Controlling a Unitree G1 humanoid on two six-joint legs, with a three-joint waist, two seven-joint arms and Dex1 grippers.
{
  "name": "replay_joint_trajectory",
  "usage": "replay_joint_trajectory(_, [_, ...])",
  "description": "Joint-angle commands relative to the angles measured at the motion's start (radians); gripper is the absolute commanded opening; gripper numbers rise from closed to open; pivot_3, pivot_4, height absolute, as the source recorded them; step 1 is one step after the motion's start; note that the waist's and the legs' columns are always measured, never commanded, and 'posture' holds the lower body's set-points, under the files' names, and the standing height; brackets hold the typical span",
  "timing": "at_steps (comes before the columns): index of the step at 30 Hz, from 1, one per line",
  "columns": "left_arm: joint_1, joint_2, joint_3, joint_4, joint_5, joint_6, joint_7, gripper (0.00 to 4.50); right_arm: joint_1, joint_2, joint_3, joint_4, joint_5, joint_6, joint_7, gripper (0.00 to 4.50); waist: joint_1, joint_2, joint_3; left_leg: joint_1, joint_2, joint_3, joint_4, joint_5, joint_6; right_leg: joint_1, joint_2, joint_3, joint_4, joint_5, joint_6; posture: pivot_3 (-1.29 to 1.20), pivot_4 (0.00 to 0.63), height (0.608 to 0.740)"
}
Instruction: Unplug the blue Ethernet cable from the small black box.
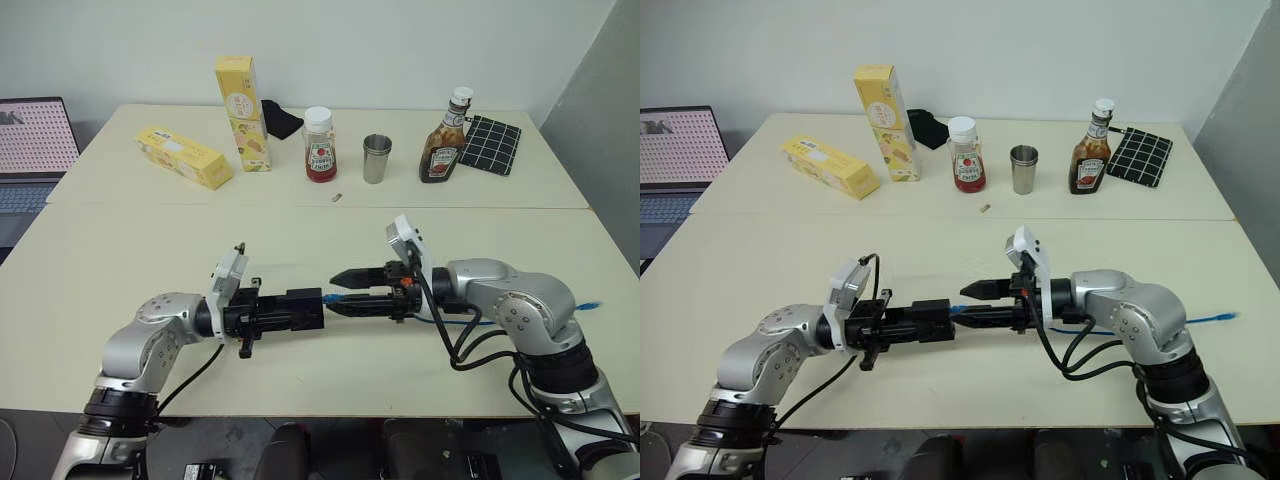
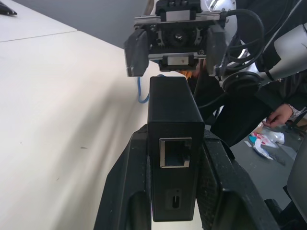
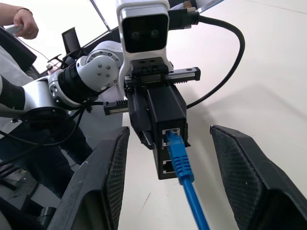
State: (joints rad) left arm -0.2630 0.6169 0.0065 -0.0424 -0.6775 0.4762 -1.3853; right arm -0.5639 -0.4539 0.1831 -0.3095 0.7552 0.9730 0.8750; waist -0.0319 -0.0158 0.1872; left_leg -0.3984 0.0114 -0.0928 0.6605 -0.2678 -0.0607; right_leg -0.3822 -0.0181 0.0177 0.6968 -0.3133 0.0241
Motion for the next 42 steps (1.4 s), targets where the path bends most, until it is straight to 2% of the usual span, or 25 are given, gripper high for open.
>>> replay_joint_trajectory(1, [-0.012,-0.003,0.005,-0.012,-0.004,-0.014,-0.009,0.78,-0.001,0.008,0.009,-0.024,-0.012,-0.027,-0.002,2.84,0.0,0.0,0.0,0.0,0.0,0.0,0.0,0.0,0.0,0.0,0.0,0.0,0.0,0.0,0.0,0.0,0.15,0.74])
replay_joint_trajectory(14, [-0.012,-0.002,0.008,-0.014,-0.001,-0.022,-0.008,0.78,-0.006,0.015,0.034,-0.004,-0.036,-0.045,0.011,2.84,0.0,0.0,0.0,0.0,0.0,0.0,0.0,0.0,0.0,0.0,0.0,0.0,0.0,0.0,0.0,0.0,0.15,0.74])
replay_joint_trajectory(17, [-0.012,-0.004,0.009,-0.015,-0.002,-0.022,-0.005,0.78,-0.007,0.009,0.038,-0.001,-0.042,-0.049,0.017,2.35,0.0,0.0,0.0,0.0,0.0,0.0,0.0,0.0,0.0,0.0,0.0,0.0,0.0,0.0,0.0,0.0,0.15,0.74])
replay_joint_trajectory(19, [-0.012,-0.005,0.011,-0.015,-0.004,-0.021,-0.002,0.78,-0.007,0.004,0.044,-0.001,-0.051,-0.056,0.025,1.81,0.0,0.0,0.0,0.0,0.0,0.0,0.0,0.0,0.0,0.0,0.0,0.0,0.0,0.0,0.0,0.0,0.15,0.74])
replay_joint_trajectory(28, [-0.009,-0.007,0.015,-0.024,-0.009,-0.016,-0.001,0.78,-0.012,-0.002,0.056,0.007,-0.075,-0.072,0.052,0.03,0.0,0.0,0.0,0.0,0.0,0.0,0.0,0.0,0.0,0.0,0.0,0.0,0.0,0.0,0.0,0.0,0.15,0.74])
replay_joint_trajectory(42, [0.027,0.027,0.03,-0.05,-0.011,-0.009,-0.012,0.78,-0.038,-0.04,0.057,0.055,-0.082,-0.083,0.127,0.04,0.0,0.0,0.0,0.0,0.0,0.0,0.0,0.0,0.0,0.0,0.0,0.0,0.0,0.0,0.0,0.0,0.15,0.74])
